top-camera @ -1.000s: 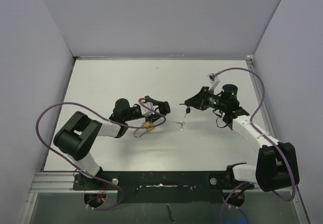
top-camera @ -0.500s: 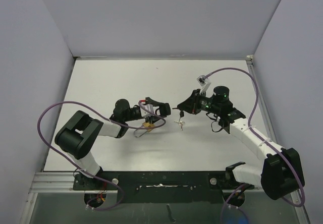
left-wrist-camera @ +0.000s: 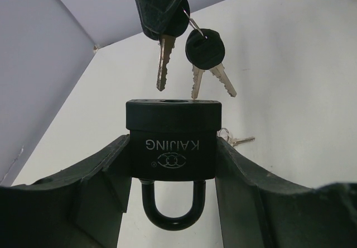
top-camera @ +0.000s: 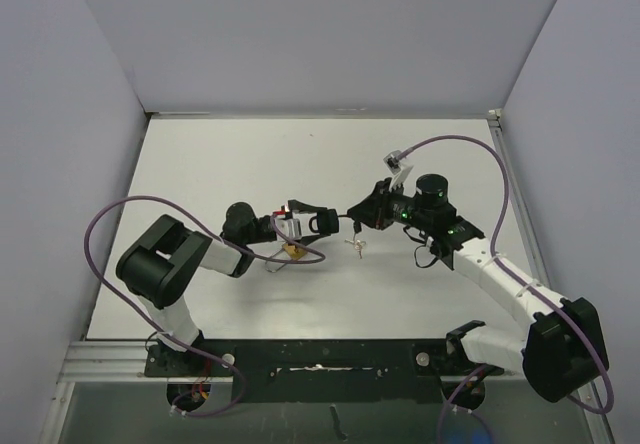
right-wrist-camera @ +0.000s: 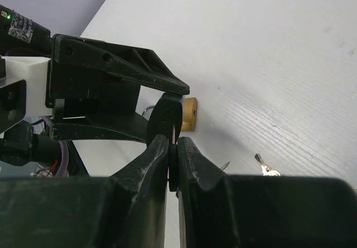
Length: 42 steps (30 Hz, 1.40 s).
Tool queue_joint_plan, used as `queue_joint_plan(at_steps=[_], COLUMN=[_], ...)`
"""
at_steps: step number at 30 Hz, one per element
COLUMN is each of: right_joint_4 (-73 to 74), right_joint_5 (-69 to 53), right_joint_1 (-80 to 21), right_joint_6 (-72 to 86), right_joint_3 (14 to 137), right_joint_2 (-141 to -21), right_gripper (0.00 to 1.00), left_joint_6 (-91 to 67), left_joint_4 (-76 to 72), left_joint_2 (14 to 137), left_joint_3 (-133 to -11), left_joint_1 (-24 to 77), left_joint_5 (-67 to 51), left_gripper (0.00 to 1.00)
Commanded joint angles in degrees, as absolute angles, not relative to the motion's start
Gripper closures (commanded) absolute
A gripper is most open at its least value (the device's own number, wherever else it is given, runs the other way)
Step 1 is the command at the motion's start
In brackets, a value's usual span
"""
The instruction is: Unlock with the key
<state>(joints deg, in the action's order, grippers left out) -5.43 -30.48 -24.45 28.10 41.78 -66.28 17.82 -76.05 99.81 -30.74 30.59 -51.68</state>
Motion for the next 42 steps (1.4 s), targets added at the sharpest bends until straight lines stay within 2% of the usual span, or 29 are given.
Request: queue_joint_plan(at_steps=[1,42], right_joint_4=[-6.24,-5.80], right_joint_5=[-27.76,-26.35], right_joint_1=[-25.75,-28.81], right_joint_6=[26.03,24.08], right_joint_3=[44.41,44.89], right_joint_2=[-63.71,-66.69], right_gripper=[1.00,1.00], left_joint_6=[19.18,23.02], left_joint_4=[-86.69,-84.40], left_joint_2=[100.27,97.53], left_joint_3=[-31.55,-31.30], left_joint_1=[30.83,32.69], left_joint_5=[-53.42,-46.85], left_gripper=[1.00,1.00])
